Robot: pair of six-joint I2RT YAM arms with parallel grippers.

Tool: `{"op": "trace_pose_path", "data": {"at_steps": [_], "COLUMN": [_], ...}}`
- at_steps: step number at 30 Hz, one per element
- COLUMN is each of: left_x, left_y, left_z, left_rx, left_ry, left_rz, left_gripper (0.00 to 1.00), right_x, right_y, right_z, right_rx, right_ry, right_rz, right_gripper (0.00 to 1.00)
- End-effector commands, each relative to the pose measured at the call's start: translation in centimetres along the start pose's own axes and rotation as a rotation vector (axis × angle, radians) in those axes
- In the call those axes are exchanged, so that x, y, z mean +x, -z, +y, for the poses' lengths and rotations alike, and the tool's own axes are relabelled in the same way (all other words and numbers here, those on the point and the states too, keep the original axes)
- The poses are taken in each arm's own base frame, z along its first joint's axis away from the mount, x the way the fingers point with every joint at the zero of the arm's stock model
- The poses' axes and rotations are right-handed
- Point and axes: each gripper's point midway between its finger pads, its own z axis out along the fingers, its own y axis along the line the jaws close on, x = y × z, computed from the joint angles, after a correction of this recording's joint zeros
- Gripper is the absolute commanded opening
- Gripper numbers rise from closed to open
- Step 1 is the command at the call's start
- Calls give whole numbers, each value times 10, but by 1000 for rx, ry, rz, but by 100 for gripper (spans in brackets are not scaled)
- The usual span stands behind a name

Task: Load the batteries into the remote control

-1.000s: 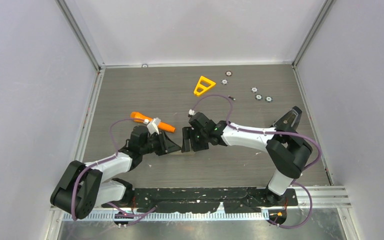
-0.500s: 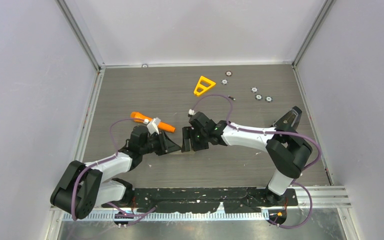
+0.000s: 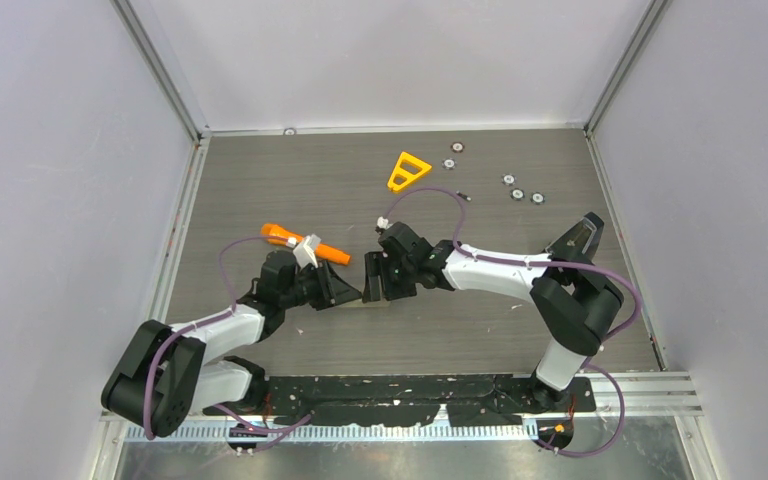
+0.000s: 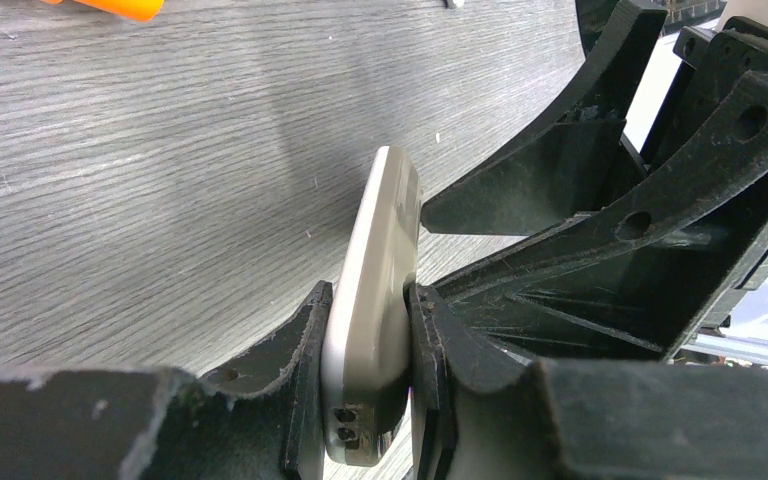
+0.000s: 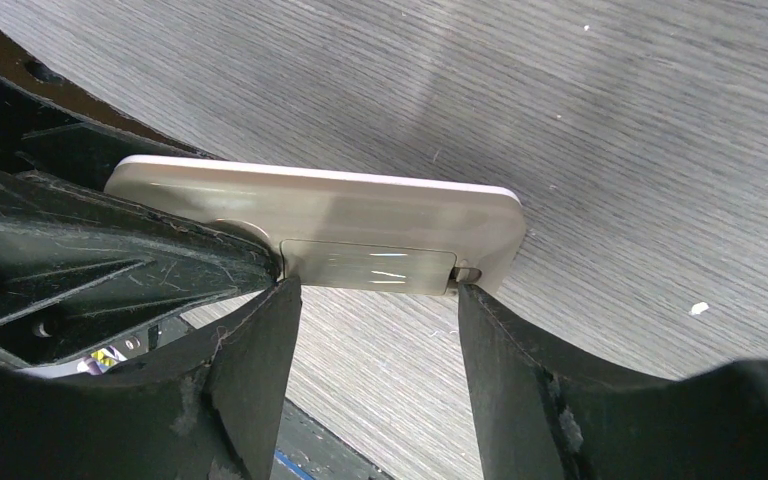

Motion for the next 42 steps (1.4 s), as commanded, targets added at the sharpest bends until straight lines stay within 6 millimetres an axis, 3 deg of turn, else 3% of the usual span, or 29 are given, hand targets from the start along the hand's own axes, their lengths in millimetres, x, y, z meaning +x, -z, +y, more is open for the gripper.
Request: {"op": "trace_pose_path", "data": {"at_steps": [1, 17, 31, 42], "left_x": [36, 40, 43, 42], "left_y": [9, 8, 7, 6], "left_z": [66, 64, 65, 64], "left_rx": [-260, -240, -235, -244], "left_ry": [-11, -28, -27, -6], "left_rz": [83, 110, 127, 131], "left_gripper": [0, 0, 0, 0], "right_x": [-20, -24, -26, -11], "right_y": [-2, -7, -9, -8], "right_z": [6, 13, 16, 41], "right_rx": [-10, -71, -122, -343], "right_ry": [26, 96, 179, 140], "right_rz": [-68, -75, -85, -45], "right_gripper": [66, 71, 64, 65]}}
